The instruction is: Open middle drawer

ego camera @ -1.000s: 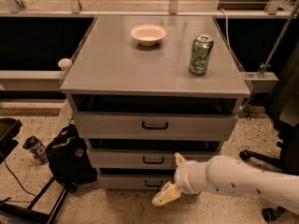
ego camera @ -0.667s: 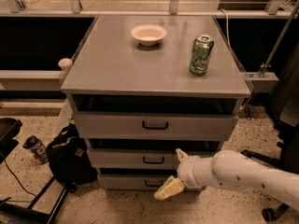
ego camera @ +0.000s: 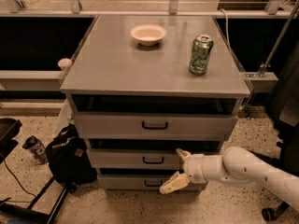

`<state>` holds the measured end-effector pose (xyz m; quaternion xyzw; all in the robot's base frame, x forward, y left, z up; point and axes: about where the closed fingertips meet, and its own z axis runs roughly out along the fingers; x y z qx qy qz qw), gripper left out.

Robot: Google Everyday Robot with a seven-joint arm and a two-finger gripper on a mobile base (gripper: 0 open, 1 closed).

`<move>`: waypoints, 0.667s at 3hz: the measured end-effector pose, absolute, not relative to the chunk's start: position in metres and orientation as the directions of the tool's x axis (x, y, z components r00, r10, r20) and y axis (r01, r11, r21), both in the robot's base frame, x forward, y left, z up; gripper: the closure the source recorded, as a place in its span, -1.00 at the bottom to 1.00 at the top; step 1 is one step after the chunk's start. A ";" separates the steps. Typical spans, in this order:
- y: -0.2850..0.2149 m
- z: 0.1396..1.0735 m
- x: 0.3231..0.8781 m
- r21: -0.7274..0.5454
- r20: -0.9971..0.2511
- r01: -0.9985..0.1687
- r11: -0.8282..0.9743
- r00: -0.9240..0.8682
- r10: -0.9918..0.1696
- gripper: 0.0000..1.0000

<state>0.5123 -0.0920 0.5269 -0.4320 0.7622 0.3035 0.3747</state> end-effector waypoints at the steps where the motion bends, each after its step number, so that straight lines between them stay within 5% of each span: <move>1: -0.092 0.527 0.512 0.139 -0.833 -0.886 0.443 -0.346 -0.432 -1.00; 2: -0.080 0.518 0.532 0.165 -0.827 -0.882 0.442 -0.367 -0.426 -1.00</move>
Offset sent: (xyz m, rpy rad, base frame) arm 0.0619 0.0310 -0.0249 0.0183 0.0754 -0.0079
